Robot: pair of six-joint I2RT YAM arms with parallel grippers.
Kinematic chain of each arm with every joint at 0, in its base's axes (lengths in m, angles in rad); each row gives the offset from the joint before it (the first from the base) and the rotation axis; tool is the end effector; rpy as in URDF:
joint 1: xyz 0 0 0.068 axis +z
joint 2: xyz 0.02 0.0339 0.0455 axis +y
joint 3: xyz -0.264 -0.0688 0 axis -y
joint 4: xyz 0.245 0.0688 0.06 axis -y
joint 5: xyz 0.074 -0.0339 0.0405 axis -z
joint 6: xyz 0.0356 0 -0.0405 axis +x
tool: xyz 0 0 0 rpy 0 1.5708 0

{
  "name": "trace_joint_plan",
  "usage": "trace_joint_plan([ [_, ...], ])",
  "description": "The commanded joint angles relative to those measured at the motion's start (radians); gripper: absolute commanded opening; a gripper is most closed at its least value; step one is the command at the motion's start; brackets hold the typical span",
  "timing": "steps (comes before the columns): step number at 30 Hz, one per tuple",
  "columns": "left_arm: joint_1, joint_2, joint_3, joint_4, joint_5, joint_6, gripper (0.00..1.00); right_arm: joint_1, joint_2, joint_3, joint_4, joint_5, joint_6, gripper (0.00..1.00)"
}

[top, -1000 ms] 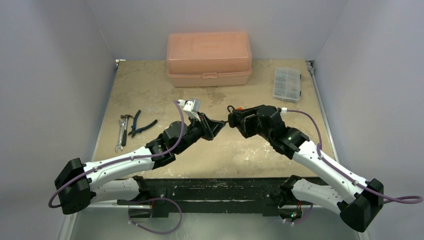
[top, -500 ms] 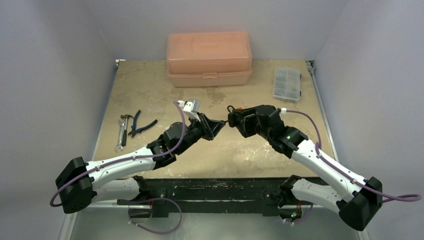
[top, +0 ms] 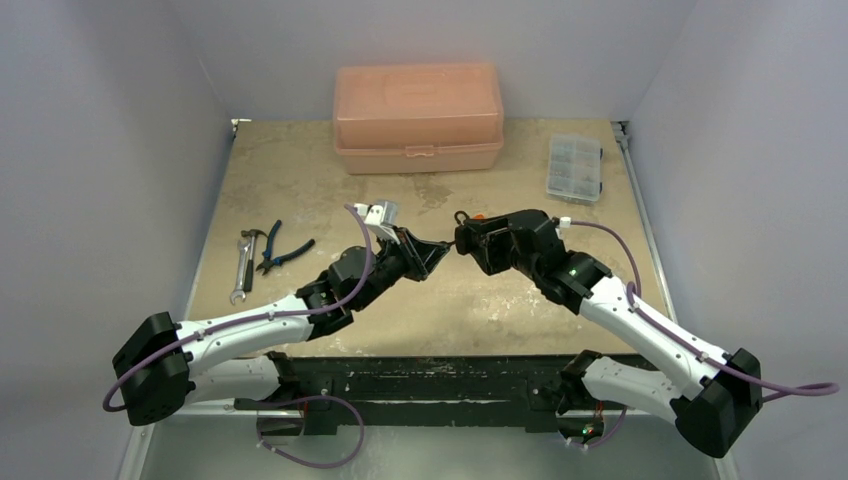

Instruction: Unlock with the key

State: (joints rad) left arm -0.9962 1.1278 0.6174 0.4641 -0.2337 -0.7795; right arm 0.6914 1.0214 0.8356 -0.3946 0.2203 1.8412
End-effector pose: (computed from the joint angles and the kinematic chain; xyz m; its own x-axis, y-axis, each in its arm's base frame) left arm 0.1474 -0.2125 0.2797 -0.5035 -0.4805 -0.7180 0.4737 0.5415 -0.6945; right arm 0.1782 0.1374 0.2927 -0.3511 0.9301 0.1079 0.5357 0.1050 0.8379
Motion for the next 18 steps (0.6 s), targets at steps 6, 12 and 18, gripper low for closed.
trace_joint_plan([
  [6,-0.01,0.006,0.011,-0.023,-0.035,-0.11,0.0,0.011,-0.019,0.041,0.189,0.006,-0.015,0.0],
  [12,-0.009,0.009,0.05,-0.156,-0.13,-0.226,0.0,0.012,-0.022,0.022,0.259,-0.006,-0.082,0.0],
  [18,-0.011,0.042,0.059,-0.046,-0.063,-0.055,0.0,0.011,-0.005,0.063,0.186,-0.029,-0.078,0.0],
])
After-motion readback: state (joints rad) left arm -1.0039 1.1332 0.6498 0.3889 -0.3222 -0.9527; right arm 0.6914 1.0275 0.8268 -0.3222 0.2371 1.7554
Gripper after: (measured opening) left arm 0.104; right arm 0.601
